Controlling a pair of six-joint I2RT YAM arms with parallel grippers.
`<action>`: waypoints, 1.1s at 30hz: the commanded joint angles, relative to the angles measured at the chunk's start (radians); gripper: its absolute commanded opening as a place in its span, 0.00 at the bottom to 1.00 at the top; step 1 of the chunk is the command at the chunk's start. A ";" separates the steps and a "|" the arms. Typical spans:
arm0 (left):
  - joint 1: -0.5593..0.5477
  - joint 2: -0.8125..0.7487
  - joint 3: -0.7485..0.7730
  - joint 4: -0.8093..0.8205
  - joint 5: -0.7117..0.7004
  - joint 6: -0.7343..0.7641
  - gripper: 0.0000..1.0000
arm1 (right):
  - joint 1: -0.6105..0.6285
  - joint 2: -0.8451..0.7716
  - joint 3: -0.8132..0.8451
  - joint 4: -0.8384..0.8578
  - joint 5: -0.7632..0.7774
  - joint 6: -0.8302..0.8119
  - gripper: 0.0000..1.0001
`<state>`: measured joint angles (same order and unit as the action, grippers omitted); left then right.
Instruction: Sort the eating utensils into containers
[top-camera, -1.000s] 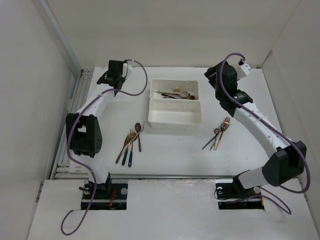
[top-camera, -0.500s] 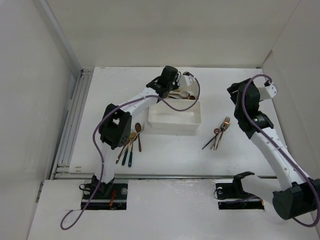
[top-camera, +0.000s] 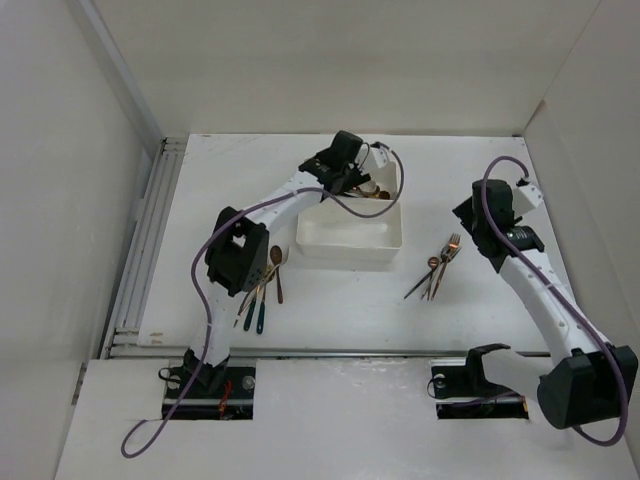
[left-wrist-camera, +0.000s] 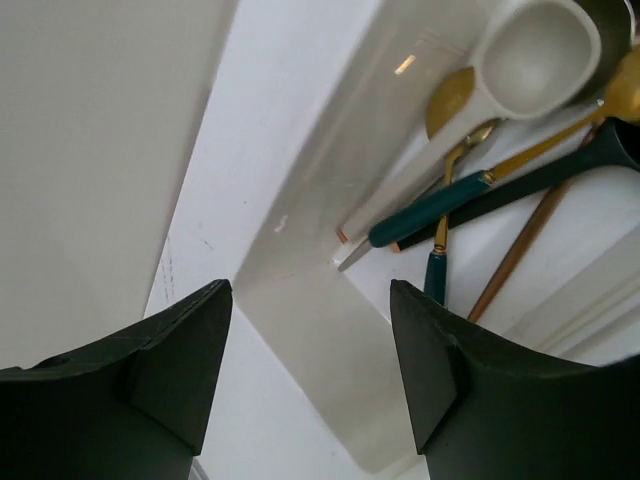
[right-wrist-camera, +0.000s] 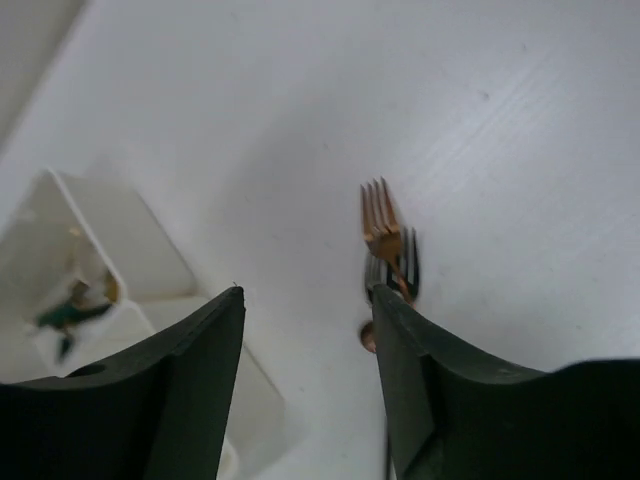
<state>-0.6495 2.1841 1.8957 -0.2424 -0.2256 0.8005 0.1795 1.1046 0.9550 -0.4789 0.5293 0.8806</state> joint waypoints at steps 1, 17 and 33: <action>0.037 -0.081 0.129 -0.107 0.058 -0.186 0.62 | -0.023 0.020 -0.050 -0.141 -0.152 -0.044 0.58; 0.428 -0.461 -0.237 -0.437 0.440 -0.606 0.46 | -0.023 0.233 -0.163 -0.156 -0.350 -0.114 0.35; 0.528 -0.557 -0.458 -0.356 0.422 -0.623 0.46 | -0.023 0.293 -0.102 -0.184 -0.331 -0.144 0.26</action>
<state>-0.1322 1.6855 1.4456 -0.6247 0.1753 0.1947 0.1581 1.4540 0.8047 -0.6304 0.1719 0.7406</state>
